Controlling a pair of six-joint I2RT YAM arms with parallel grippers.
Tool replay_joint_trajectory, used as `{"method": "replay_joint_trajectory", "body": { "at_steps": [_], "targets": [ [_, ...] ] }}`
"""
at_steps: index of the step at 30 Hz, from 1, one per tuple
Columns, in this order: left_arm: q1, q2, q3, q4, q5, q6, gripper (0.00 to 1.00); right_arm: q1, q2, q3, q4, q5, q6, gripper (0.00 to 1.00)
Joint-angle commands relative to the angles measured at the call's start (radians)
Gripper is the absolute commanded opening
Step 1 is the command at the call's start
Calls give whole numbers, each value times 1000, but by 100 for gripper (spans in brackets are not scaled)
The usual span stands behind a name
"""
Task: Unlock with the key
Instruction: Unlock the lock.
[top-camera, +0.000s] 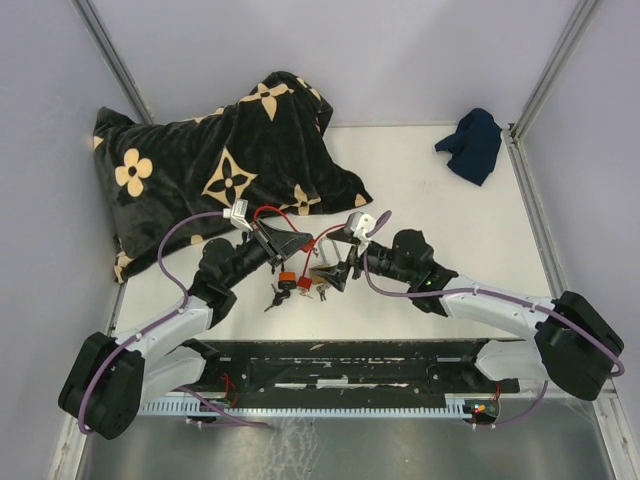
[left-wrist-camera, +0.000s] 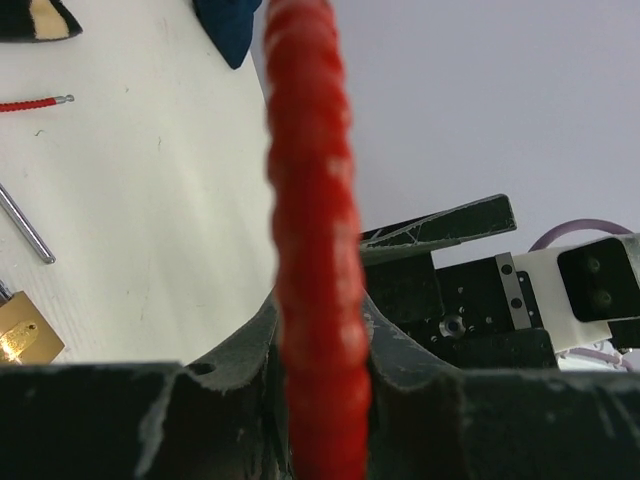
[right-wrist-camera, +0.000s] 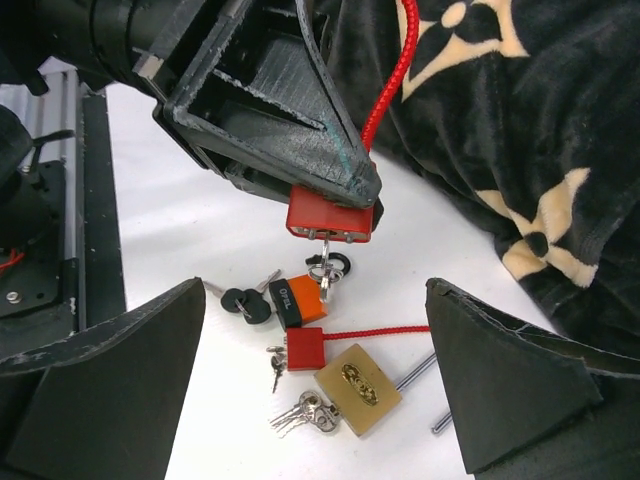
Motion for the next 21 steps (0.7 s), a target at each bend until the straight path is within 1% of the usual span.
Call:
{"method": "replay_joint_trajectory", "body": {
  "at_steps": [1,3,4,8,10,18,21],
  "targets": [
    [-4,-27,27,36,-5,-38,3,39,32,50,63,132,-61,99],
    [-4,-27,27,38,-5,-45,3,58,56,56,85,155,-73,100],
    [-5,-28,28,40,-1,-48,3,66,70,54,108,168,-79,98],
    [-5,-31,30,42,3,-57,3,80,128,51,216,200,-83,91],
    [-4,-31,29,43,5,-60,3,83,148,54,257,198,-80,85],
    [-4,-26,22,42,8,-68,3,85,168,65,310,188,-69,69],
    [-5,-22,22,42,8,-70,3,84,168,68,313,180,-63,65]
  ]
}}
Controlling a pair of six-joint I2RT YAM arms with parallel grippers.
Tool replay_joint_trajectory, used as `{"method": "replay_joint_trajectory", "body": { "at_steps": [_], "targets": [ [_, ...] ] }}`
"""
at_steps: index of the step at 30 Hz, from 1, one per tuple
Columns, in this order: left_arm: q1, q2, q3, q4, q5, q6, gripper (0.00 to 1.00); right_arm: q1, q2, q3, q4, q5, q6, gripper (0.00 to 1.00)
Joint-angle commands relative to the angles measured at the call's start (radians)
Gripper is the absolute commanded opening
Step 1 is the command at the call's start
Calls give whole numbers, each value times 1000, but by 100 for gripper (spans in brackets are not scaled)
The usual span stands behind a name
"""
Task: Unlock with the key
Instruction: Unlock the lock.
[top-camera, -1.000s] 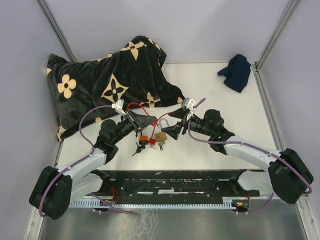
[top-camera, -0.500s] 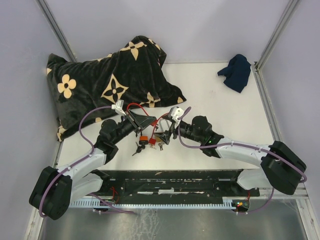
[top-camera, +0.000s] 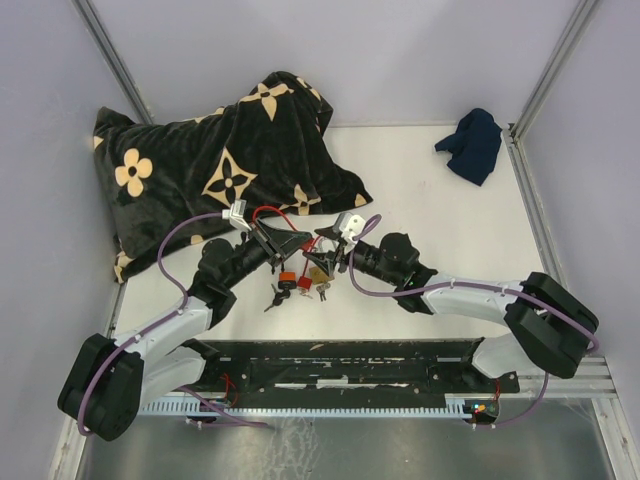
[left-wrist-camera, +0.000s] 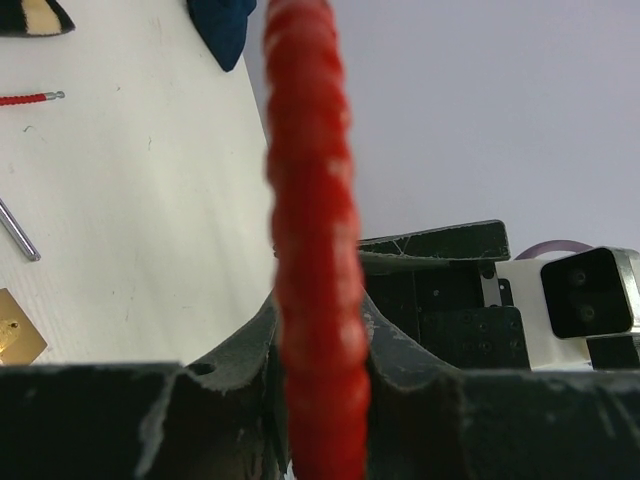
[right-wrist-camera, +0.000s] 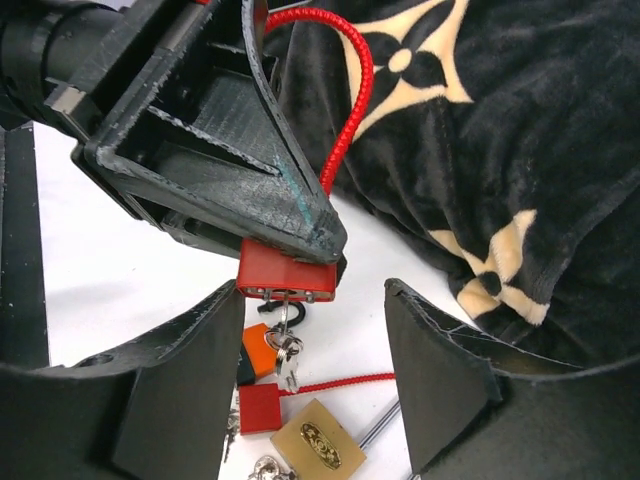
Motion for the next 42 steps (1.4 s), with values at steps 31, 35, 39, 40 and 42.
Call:
{"method": "replay_joint_trajectory", "body": {
  "at_steps": [31,35,39,40,42],
  "targets": [
    [25,-170,48,-263,-117,-29,59,4,-132,-1,-98,10,-71,2],
    [33,-174,34,-255,-118,-64,55,4,-144,-9,-105,8,-71,2],
    [33,-162,43,-237,-103,-78,36,4,-140,-12,-114,12,-81,2],
    [33,-162,47,-243,-103,-78,29,4,-141,-16,-114,15,-83,2],
    [35,-164,59,-263,-101,-63,16,3,-151,-31,-122,24,-90,2]
  ]
}}
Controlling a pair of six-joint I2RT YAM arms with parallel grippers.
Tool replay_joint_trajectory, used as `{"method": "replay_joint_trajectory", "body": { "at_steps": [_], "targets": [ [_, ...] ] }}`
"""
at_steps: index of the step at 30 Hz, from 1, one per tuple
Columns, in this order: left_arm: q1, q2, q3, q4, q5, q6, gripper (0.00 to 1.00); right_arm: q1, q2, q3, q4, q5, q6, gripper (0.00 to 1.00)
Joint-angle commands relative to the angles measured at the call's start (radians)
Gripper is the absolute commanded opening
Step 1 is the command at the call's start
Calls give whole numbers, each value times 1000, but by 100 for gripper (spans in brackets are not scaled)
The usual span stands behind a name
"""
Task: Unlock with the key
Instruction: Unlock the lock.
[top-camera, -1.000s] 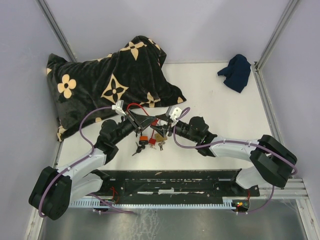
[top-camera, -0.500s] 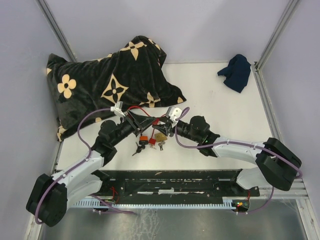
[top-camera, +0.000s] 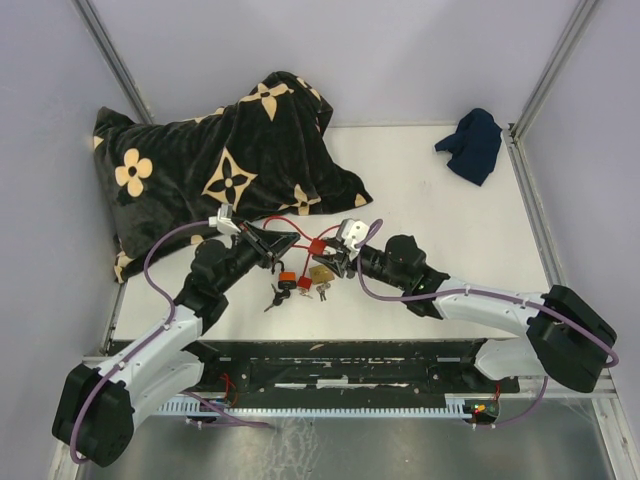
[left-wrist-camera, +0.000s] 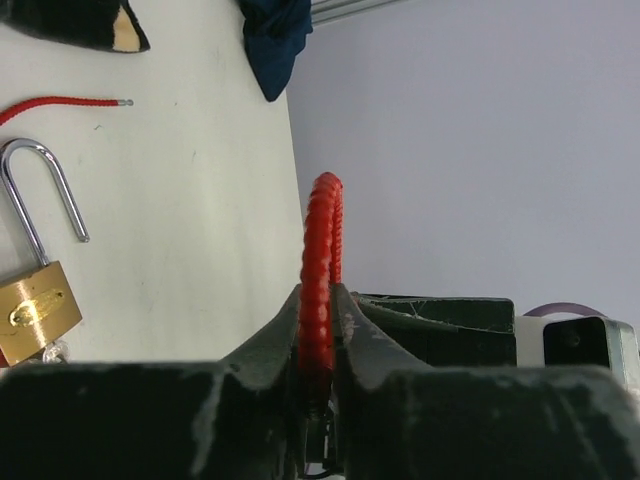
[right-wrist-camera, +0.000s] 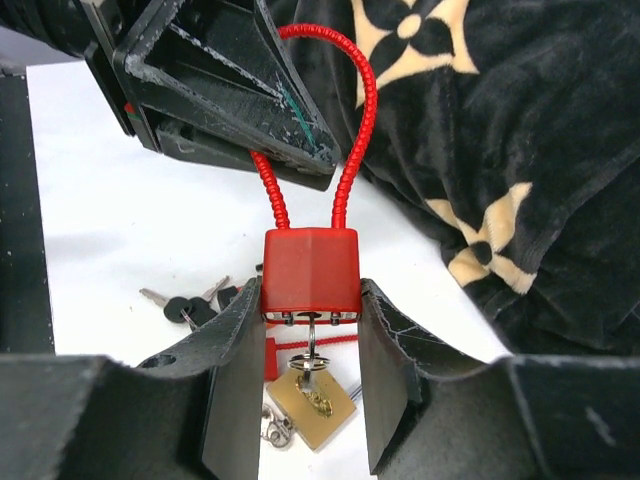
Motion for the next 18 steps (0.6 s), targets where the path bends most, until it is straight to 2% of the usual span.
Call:
{"method": "replay_joint_trajectory", "body": {
  "at_steps": [1,2,3,8,13,14,18],
  "targets": [
    [9,-6,53,-29,3,-3,9,-2,-48,-20,24,28,-29,2],
    [15,-9,68,-65,4,17,4,-4,-57,-27,11,30,-33,2],
    [23,-11,81,-99,5,36,3,-8,-70,-34,-1,29,-36,2],
    [93,-27,91,-157,46,61,3,-48,-139,-77,-47,7,-29,2],
    [122,-25,69,-130,88,15,4,-71,-172,-90,-70,-18,-32,2],
    [123,-24,72,-135,97,12,9,-71,-170,-85,-76,-27,-35,2],
    [131,-61,110,-289,97,70,46,-71,-163,-65,-111,-39,-62,2]
  ]
}}
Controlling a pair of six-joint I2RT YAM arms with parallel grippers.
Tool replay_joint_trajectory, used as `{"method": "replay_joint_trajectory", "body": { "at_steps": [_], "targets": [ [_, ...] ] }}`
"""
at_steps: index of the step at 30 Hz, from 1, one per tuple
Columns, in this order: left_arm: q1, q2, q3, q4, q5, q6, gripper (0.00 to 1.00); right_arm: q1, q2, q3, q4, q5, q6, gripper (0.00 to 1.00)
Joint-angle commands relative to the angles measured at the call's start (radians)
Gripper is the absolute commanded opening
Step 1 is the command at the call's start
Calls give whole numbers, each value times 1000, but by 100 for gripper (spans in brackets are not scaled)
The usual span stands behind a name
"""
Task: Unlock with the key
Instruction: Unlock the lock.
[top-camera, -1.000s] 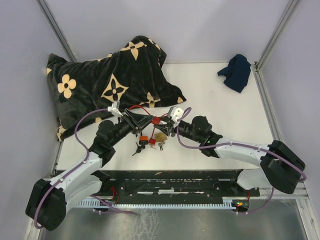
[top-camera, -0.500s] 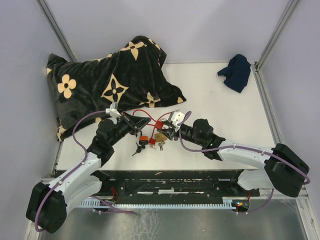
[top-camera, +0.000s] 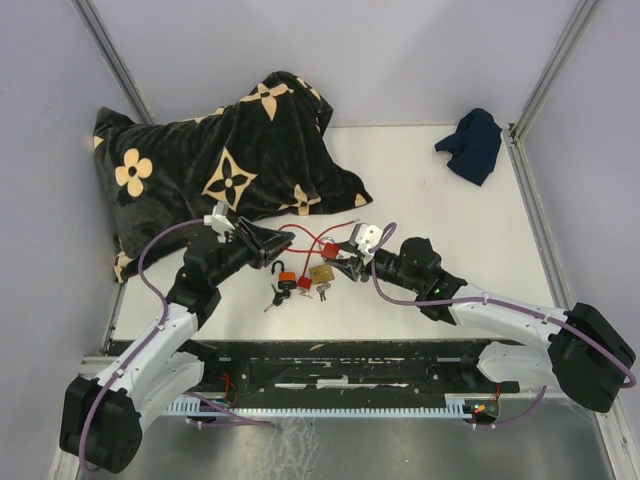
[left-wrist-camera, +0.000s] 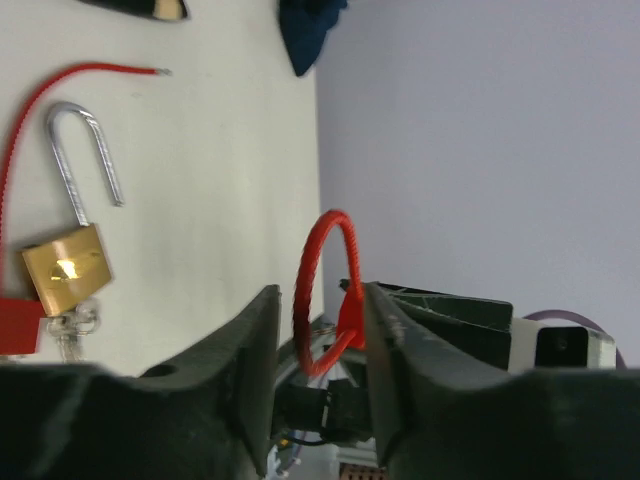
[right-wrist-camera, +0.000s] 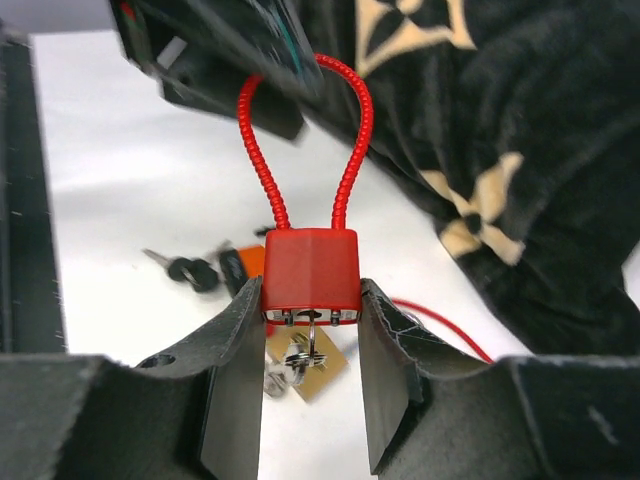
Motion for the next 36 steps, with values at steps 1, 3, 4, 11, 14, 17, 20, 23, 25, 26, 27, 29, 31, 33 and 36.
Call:
{"method": "replay_joint_trajectory", "body": {
  "at_steps": [1,3,4,11,14,17,20,23,25,26,27,29,31,33,36],
  "targets": [
    [63,-64,77,-195,-96,98,53,-36,-36,8,-52,32,-54,2],
    [65,-98,136,-333,-137,198,61,-36,-34,29,-106,25,-83,2],
    [66,-109,173,-404,-166,254,63,-37,-32,36,-130,21,-93,2],
    [62,-84,378,-594,-90,627,63,-36,-34,98,-260,-61,-168,2],
    [47,-28,464,-657,-33,771,62,-39,-36,158,-392,-118,-231,2],
    [-10,24,532,-743,-62,928,62,-39,-37,225,-518,-156,-278,2],
    [-146,48,571,-785,-169,1112,63,-44,-38,277,-603,-200,-301,2],
    [-257,74,562,-785,-284,1269,62,-49,-45,314,-641,-237,-308,2],
    [-275,86,542,-753,-302,1355,62,-49,-49,331,-662,-256,-314,2],
    [-279,87,534,-735,-291,1396,62,-49,-51,339,-673,-262,-316,2],
    [-281,88,529,-720,-267,1429,62,-49,-52,345,-682,-267,-318,2],
    [-285,90,528,-692,-218,1475,61,-49,-57,349,-694,-272,-321,2],
    [-287,91,514,-659,-191,1530,61,-50,-62,347,-695,-280,-321,2],
    [-289,99,495,-644,-157,1589,60,-49,-66,348,-692,-293,-317,2],
    [-295,113,486,-645,-69,1659,57,-49,-66,344,-681,-301,-309,2]
  ]
}}
